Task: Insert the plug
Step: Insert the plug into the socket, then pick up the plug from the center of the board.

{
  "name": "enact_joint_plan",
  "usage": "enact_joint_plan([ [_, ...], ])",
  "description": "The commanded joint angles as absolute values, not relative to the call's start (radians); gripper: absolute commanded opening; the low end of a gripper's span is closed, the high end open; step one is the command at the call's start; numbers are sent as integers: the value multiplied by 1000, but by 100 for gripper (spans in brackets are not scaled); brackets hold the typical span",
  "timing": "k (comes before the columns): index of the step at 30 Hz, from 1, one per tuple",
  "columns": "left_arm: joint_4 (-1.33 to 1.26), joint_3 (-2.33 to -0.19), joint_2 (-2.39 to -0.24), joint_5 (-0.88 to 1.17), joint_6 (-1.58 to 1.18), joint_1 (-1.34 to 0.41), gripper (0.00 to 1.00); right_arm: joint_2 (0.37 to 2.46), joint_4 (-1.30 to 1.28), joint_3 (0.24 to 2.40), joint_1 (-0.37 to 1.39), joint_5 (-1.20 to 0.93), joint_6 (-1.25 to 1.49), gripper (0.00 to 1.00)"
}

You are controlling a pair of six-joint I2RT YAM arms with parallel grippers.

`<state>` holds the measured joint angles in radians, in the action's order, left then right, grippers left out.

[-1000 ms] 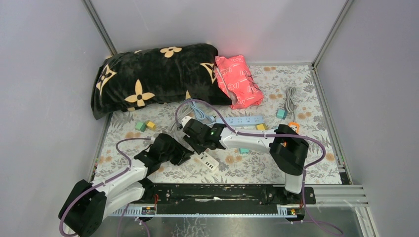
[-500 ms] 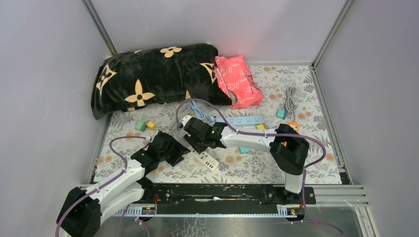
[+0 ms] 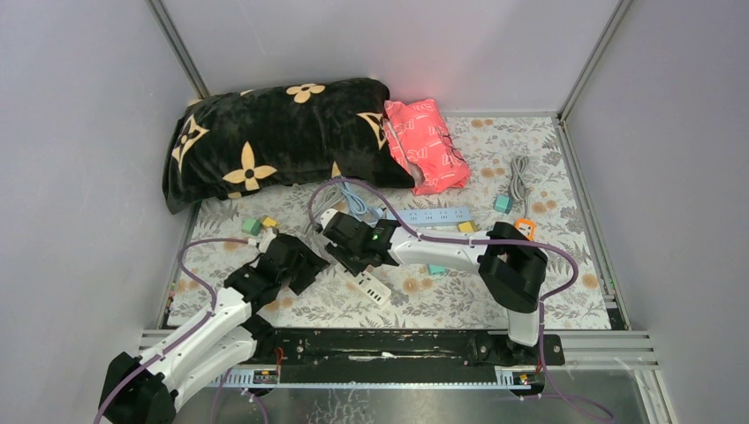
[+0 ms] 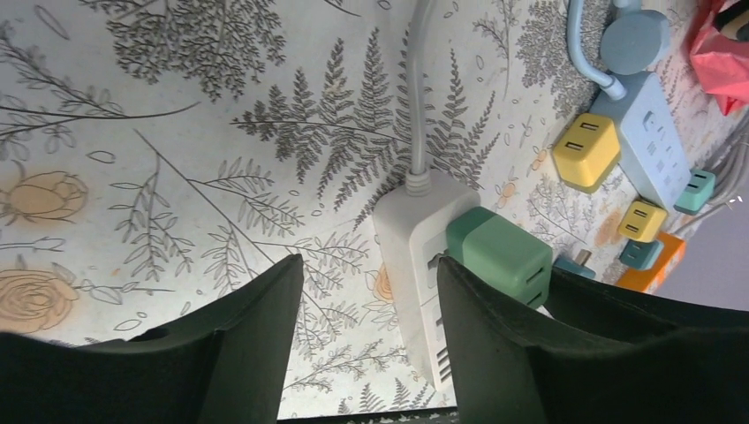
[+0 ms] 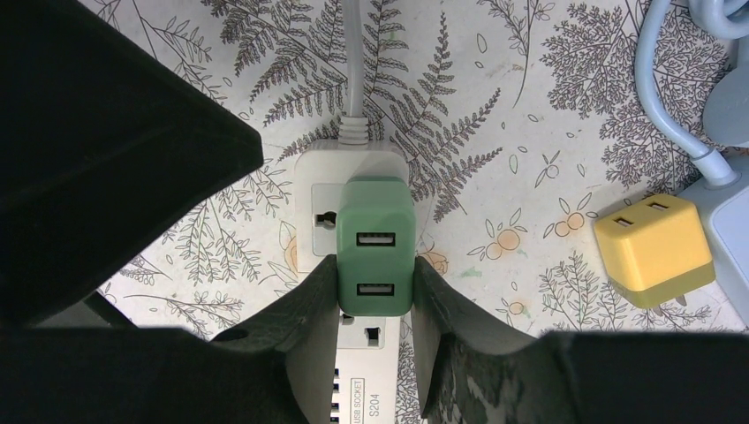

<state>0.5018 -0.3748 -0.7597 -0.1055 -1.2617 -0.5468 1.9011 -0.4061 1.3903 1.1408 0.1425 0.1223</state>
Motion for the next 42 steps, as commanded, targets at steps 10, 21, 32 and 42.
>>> enact_joint_plan([
  [10, 611, -437, -732, -236, -1218, -532, 73, 1824, -498, 1438, 1151, 174, 104, 37],
  [21, 625, -495, -769, -242, -1144, -462, 83, 1668, -433, 1355, 1148, 193, 103, 99],
  [32, 631, -580, -866, -214, -1015, -260, 87, 1403, -248, 1118, 1091, 301, 117, 99],
  [42, 613, -675, -1047, -181, -932, -75, 86, 1210, 75, 782, 1071, 399, 152, 99],
])
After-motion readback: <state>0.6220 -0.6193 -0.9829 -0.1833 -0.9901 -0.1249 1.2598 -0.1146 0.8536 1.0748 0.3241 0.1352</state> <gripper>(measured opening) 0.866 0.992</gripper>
